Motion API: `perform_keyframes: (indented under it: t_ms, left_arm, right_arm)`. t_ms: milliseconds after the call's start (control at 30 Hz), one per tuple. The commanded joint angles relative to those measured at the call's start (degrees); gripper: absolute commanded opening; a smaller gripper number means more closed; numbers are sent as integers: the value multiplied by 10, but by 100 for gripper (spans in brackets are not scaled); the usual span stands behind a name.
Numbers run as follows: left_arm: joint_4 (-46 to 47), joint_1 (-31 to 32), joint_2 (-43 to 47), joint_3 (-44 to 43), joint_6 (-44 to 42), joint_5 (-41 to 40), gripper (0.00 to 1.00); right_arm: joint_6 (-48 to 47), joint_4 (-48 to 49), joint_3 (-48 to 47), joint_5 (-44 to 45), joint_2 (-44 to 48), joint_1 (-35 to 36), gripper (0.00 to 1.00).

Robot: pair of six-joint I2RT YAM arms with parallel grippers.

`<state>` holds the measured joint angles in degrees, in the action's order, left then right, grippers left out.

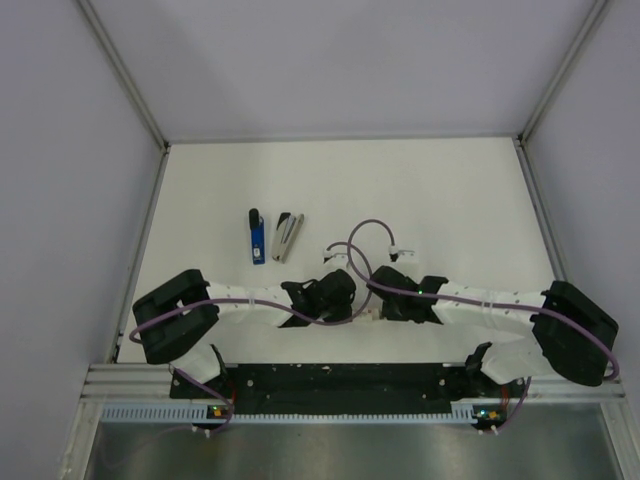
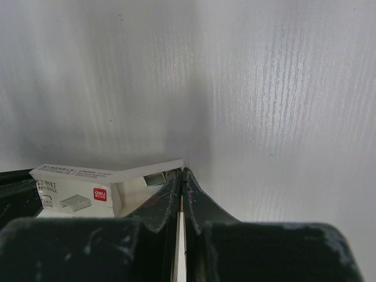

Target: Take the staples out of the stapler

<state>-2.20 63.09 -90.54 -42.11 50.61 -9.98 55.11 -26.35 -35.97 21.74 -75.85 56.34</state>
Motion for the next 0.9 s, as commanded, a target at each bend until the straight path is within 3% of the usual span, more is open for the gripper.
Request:
perform_keyframes:
  t_ms: [0,700,867]
  left_arm:
    - [-4,8,-17,-10,7,-6,13]
    - [-26,9,-32,-21,8,-29,12]
    - [-28,9,-33,-22,5,-31,12]
  right_arm:
    - [25,39,-9,-15,33,23,0]
    - [59,26,-14,4,29,55,0]
    - [54,1,-14,25,53,55,11]
